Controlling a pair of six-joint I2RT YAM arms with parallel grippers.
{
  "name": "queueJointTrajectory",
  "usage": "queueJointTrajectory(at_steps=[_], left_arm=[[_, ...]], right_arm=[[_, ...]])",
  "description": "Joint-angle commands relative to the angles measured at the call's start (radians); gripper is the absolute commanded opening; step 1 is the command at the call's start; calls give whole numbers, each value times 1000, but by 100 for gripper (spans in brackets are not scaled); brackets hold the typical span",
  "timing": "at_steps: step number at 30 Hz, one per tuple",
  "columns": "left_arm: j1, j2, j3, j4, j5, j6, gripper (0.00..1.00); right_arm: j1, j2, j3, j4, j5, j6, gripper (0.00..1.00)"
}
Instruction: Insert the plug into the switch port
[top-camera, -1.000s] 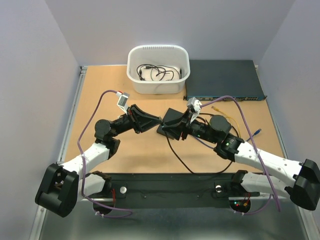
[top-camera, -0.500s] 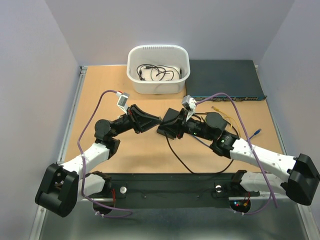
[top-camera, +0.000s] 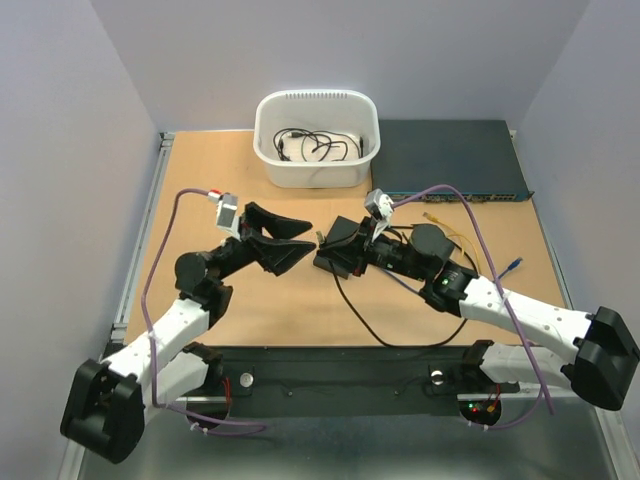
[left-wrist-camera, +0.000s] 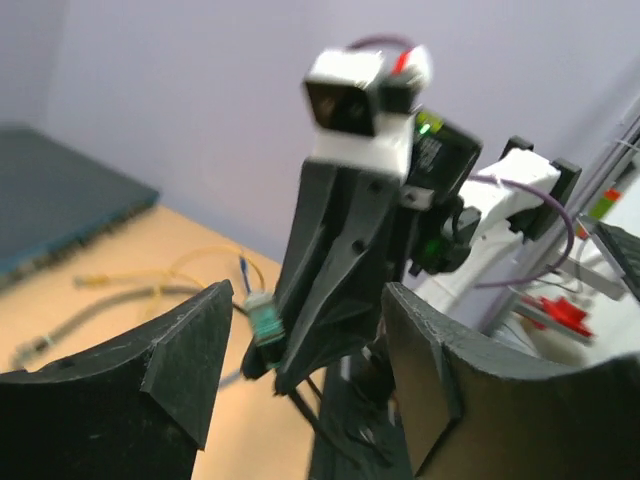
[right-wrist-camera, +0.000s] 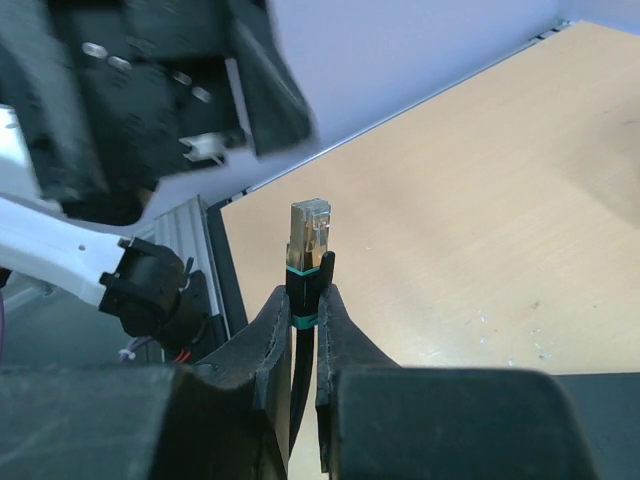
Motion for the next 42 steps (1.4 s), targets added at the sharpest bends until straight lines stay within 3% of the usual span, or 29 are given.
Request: queueJointTrajectory(at_steps=[1, 7, 16, 22, 30, 39, 42], left_arm=[[-6, -142, 14, 17, -141, 236, 73], [-18, -164, 43, -111, -207, 292, 70], [-82, -64, 133, -321, -342, 385, 68], [-136, -32, 137, -318, -363, 411, 68], [-157, -1, 147, -329, -350, 421, 49], [-173, 13, 153, -360, -310, 424, 46], [-174, 26, 153, -363, -301, 418, 40]], right_arm=[[1, -36, -13, 69, 47, -9, 0], [-1, -7, 1, 69, 32, -12, 1], [1, 12, 22, 84, 32, -3, 0], [-1, 21, 29, 91, 32, -2, 0], [1, 21, 24, 97, 38, 3, 0], [1, 4, 19, 97, 59, -8, 0], [1, -2, 18, 97, 68, -11, 0]])
